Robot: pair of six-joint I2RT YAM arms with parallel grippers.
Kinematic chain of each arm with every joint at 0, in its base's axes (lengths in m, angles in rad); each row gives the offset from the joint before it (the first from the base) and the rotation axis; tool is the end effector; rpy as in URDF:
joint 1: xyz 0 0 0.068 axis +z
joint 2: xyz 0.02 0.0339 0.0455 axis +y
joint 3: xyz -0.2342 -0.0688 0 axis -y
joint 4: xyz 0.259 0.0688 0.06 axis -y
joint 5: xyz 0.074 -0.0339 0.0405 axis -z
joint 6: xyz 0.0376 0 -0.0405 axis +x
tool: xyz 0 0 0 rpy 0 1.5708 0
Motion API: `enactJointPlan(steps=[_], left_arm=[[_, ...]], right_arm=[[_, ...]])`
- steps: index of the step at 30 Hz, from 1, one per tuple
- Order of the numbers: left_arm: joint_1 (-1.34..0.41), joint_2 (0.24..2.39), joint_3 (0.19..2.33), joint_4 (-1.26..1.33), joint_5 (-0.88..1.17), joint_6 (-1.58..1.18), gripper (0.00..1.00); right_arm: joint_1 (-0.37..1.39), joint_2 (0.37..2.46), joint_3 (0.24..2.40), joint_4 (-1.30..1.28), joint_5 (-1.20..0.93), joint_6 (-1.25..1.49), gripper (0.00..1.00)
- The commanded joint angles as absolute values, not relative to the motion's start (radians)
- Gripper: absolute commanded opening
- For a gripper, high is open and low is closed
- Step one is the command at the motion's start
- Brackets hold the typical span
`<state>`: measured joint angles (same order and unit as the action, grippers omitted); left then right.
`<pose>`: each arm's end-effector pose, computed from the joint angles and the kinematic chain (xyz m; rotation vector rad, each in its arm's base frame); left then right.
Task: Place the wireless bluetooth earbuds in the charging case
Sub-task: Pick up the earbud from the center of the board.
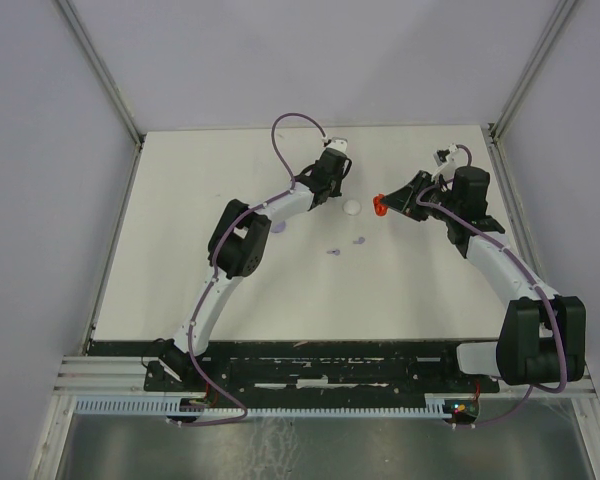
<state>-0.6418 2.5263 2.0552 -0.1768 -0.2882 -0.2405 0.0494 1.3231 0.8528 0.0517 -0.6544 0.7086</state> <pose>0.4526 -0.3249 0.1182 0.2813 2.1753 -0.1774 0.3140 0.0384 0.2345 0.2334 2.0638 1.1270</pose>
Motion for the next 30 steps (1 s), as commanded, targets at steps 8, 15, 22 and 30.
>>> enactJointPlan(steps=[8,15,22,30], left_arm=[[-0.650,2.527,2.079,-0.137,-0.290,-0.224,0.20],[-0.650,2.376,1.947,-0.074,-0.284,-0.250,0.14],[-0.649,2.090,1.659,0.127,-0.195,-0.341,0.03],[-0.652,1.788,1.227,0.535,-0.100,-0.558,0.03]], right_arm=[[0.043,1.324,0.851,0.100,-0.672,0.688,0.05],[0.043,1.342,0.849,0.118,-0.684,0.702,0.04],[0.043,1.379,0.828,0.180,-0.718,0.739,0.04],[0.065,1.451,0.784,0.342,-0.739,0.844,0.04]])
